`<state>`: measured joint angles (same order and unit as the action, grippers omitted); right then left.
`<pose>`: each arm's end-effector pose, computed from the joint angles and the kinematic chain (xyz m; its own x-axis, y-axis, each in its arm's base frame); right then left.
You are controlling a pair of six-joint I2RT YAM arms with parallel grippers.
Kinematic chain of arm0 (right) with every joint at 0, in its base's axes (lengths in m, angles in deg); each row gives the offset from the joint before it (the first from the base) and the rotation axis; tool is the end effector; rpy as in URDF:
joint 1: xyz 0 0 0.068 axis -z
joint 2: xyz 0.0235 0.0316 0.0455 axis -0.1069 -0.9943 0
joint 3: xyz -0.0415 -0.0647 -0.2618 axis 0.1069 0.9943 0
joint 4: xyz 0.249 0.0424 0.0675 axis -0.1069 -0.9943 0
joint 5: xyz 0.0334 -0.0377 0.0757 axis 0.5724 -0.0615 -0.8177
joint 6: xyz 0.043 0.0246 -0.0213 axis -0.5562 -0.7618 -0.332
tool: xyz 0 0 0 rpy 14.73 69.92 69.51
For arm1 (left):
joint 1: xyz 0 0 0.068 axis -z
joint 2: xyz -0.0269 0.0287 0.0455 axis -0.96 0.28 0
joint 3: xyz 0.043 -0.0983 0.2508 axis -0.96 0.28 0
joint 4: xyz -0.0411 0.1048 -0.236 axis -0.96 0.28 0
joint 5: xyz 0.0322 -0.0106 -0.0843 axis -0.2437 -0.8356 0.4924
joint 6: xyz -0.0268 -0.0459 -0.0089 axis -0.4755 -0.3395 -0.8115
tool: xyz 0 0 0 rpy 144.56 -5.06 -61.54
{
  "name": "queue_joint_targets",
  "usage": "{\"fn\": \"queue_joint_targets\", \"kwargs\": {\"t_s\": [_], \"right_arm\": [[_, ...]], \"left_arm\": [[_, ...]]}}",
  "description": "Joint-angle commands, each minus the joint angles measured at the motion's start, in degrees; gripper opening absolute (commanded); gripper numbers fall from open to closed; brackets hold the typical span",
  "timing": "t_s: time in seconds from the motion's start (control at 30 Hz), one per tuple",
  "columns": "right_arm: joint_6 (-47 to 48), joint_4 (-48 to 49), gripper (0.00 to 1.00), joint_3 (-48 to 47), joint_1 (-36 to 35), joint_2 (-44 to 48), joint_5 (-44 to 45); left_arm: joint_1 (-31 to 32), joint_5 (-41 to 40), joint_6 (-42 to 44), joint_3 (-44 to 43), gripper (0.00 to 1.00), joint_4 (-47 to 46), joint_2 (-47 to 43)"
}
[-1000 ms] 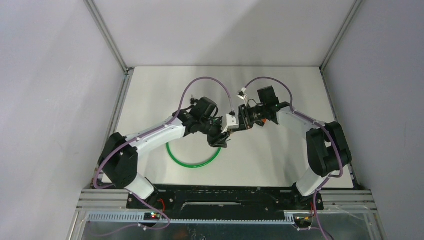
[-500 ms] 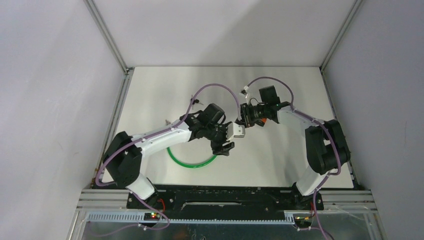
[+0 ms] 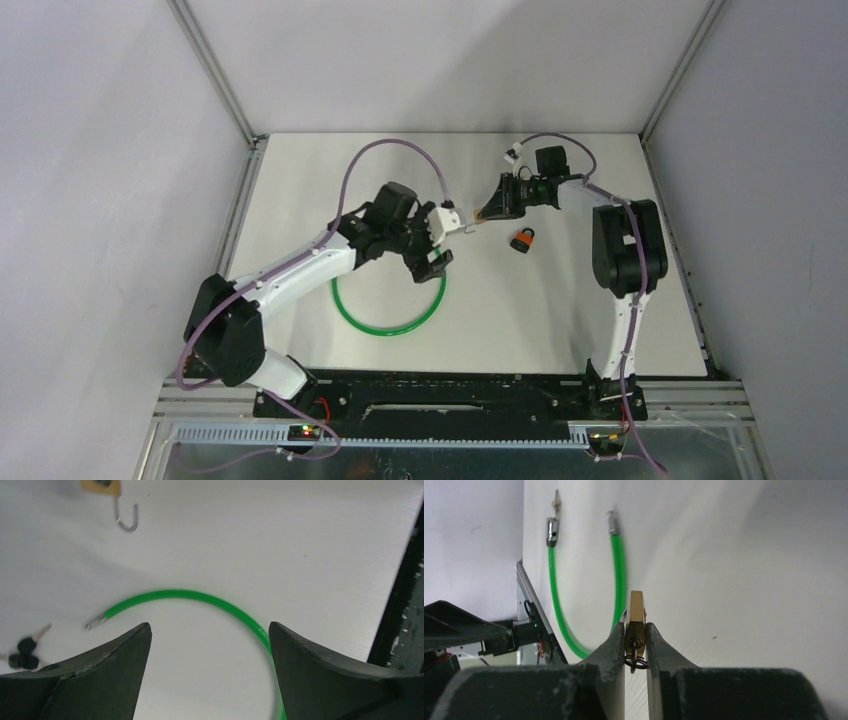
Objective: Unlock with the key
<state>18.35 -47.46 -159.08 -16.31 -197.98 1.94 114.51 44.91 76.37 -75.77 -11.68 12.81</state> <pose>0.4131 0.1030 0.1773 -0.9077 0.0152 -0.4192 -0.3497 0.5245 0.7763 0.2342 -0.2208 0.2733 -0.0958 0.6432 -0.7596 0.9687 0.2357 0.0773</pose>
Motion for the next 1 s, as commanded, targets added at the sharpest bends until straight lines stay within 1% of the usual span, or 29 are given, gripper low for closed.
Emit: {"fn": "queue_joint_targets", "kwargs": {"t_s": [0.0, 0.1, 0.33, 0.47, 0.63, 0.77, 0.87, 0.97], "right_arm": [[-3.00, -2.33, 0.16, -7.69, 0.29, -6.22, 1.29], [-3.43, -4.77, 0.22, -13.07, 0.77, -10.64, 1.48], [-3.13, -10.43, 0.29, -21.20, 1.95, -17.99, 3.57], [-2.12, -12.36, 0.33, -22.66, 2.33, -19.86, 4.73], [-0.14, -14.46, 0.40, -23.34, 2.78, -19.90, 6.70], [1.88, -16.17, 0.49, -23.61, 3.53, -18.62, 8.45], [3.99, -17.10, 0.57, -22.81, 4.09, -16.15, 9.64], [6.59, -17.11, 0.61, -20.66, 4.50, -12.18, 10.18]], "left_arm": [[-4.97, 0.75, -6.42, -4.00, 0.90, -0.77, 1.26], [-6.93, 1.38, -7.74, -4.29, 0.90, -1.15, 1.64], [-7.82, 1.16, -8.36, -4.15, 0.91, -1.36, 2.73], [-8.69, 0.54, -10.12, -5.08, 0.92, -1.45, 3.89], [-10.78, -3.63, -14.00, -7.30, 0.94, -1.40, 6.73], [-13.33, -5.84, -16.86, -10.15, 0.94, 0.92, 9.53], [-15.39, -7.62, -17.73, -12.04, 0.95, 1.97, 11.32], [-17.54, -9.98, -18.14, -13.39, 0.95, 2.08, 12.74]]}}
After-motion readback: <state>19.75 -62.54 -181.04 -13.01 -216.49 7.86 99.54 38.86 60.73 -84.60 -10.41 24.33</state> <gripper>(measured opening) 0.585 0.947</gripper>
